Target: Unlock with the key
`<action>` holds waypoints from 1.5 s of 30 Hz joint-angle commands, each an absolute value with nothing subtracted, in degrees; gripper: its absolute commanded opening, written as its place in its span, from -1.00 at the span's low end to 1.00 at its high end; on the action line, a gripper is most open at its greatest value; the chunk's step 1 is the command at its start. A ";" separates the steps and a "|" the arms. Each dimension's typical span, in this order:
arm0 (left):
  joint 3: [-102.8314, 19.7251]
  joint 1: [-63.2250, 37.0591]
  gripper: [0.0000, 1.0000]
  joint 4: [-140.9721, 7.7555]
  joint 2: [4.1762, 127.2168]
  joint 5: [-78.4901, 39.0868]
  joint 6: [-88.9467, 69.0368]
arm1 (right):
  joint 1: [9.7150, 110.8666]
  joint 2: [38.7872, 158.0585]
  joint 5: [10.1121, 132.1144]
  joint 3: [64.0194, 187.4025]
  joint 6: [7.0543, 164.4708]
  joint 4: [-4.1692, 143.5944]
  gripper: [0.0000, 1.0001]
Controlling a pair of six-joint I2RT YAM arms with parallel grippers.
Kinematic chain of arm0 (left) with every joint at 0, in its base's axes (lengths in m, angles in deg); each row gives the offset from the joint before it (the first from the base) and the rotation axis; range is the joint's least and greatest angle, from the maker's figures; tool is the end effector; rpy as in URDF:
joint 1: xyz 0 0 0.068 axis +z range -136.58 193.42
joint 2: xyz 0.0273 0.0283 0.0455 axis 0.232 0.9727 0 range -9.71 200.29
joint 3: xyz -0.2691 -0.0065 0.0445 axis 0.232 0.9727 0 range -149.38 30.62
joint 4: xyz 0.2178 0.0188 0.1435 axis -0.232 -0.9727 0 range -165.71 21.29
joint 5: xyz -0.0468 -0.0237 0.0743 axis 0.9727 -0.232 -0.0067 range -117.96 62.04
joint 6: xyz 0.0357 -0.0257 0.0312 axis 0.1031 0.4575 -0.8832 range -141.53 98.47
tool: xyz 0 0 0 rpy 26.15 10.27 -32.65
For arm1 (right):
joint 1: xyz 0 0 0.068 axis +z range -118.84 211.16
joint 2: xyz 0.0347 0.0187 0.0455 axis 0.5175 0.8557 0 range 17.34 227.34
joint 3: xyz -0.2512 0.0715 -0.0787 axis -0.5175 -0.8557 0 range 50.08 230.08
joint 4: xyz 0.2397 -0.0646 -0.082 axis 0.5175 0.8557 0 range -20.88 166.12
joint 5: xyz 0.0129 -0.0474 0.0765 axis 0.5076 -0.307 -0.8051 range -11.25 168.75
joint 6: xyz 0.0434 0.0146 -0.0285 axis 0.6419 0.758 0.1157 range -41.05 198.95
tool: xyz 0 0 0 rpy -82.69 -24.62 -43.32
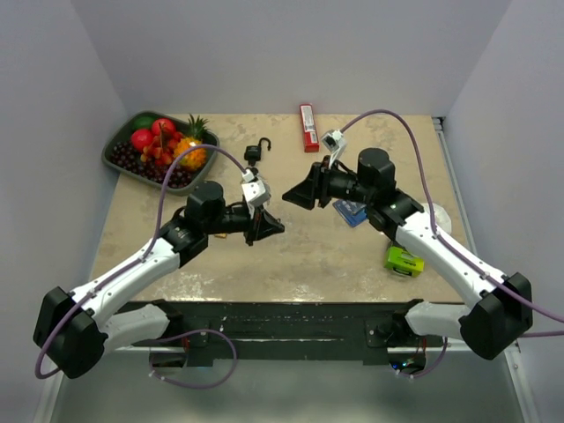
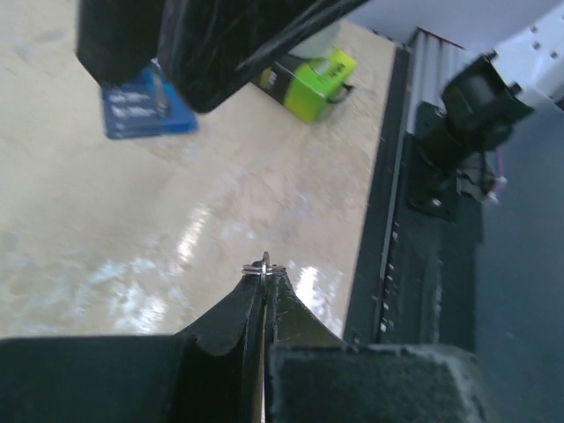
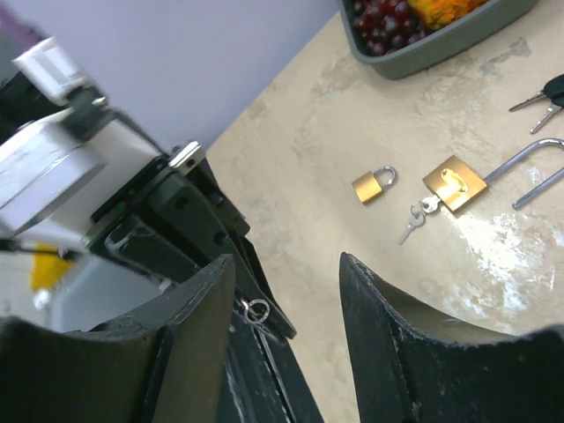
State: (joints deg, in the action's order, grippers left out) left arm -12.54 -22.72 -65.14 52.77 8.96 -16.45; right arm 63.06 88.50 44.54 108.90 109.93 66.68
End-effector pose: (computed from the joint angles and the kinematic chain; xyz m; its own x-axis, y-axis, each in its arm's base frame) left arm 0.1875 -0.1634 0.2954 -0.3015 0.1324 -0.9442 0.9153 0.3178 -0.2477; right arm 0.2346 0.1697 0.3518 -0.5922 0.1329 -0.7948 -0.7026 0.3977 0.5900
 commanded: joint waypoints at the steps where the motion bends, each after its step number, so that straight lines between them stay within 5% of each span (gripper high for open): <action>1: -14.83 -22.97 -1.00 -76.96 53.13 22.90 -18.02 | 63.24 85.54 37.38 110.90 96.63 74.73 0.09; 10: -17.46 -23.06 -1.00 -89.18 55.86 28.12 -19.69 | 70.88 86.16 34.01 108.79 89.67 81.42 -0.05; 26: -18.69 -23.06 -1.00 -90.60 56.65 29.17 -19.95 | 75.28 88.80 34.37 102.20 93.89 71.67 -0.27; 33: -19.13 -22.97 -1.00 -90.51 56.74 29.43 -19.87 | 75.37 89.41 33.41 102.28 93.63 71.14 -0.48; 40: -19.66 -23.06 -1.00 -89.46 56.47 27.94 -19.78 | 75.46 89.59 31.74 102.02 92.75 71.67 -0.96; 45: -19.13 -22.88 -1.00 -85.95 54.98 22.06 -17.15 | 75.46 89.68 32.08 101.49 93.36 70.88 -1.00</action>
